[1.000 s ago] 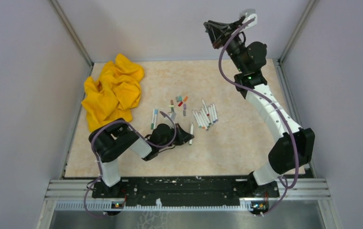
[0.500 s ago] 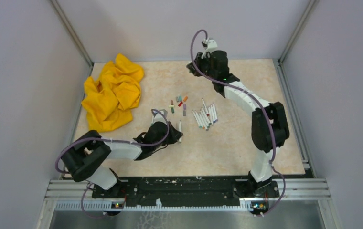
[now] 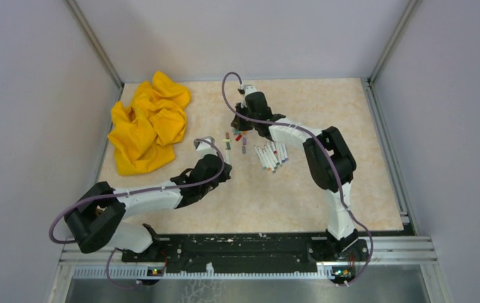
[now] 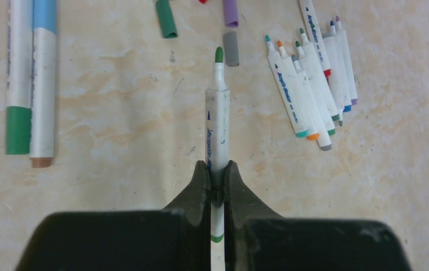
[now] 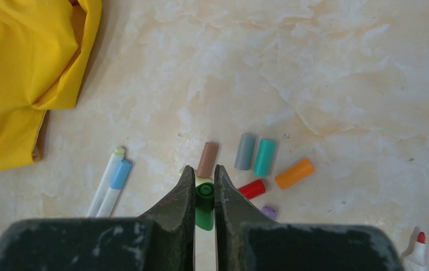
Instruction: Open the pen caps
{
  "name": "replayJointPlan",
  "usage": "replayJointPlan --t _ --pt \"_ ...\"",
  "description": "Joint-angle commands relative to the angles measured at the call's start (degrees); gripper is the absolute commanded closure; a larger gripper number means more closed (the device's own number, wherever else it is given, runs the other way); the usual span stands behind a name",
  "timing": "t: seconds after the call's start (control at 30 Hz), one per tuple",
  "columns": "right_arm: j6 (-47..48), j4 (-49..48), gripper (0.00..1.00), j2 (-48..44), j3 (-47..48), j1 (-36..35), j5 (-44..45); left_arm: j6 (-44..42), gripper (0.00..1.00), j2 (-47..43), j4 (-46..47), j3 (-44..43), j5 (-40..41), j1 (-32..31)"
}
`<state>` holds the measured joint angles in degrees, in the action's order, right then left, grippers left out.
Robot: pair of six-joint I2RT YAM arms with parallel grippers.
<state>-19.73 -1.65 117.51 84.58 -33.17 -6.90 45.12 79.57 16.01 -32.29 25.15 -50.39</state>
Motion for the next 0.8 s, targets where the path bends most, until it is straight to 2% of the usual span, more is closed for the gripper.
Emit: replayJointPlan --t 0.0,0.37,0.57,0.77 --pt "-2.09 -3.0 0.92 0.21 0.81 -1.37 3.11 -0.65 1.0 -2.66 -5.82 -2.24 4.44 -0.23" --pt "-2.73 -4.62 0.68 1.01 -2.31 -1.9 3.69 -0.91 1.0 -2.76 -5.89 -2.35 4.0 -0.23" --pt "-2.66 -5.78 0.67 0.2 -3.75 -1.94 4.14 -1.88 1.0 -0.37 -4.32 -3.52 2.71 -0.21" --pt "-1.93 -8.68 0.66 -5.42 -7.36 -1.74 7.28 -3.81 1.0 6.16 -1.58 -8.09 0.61 -0.15"
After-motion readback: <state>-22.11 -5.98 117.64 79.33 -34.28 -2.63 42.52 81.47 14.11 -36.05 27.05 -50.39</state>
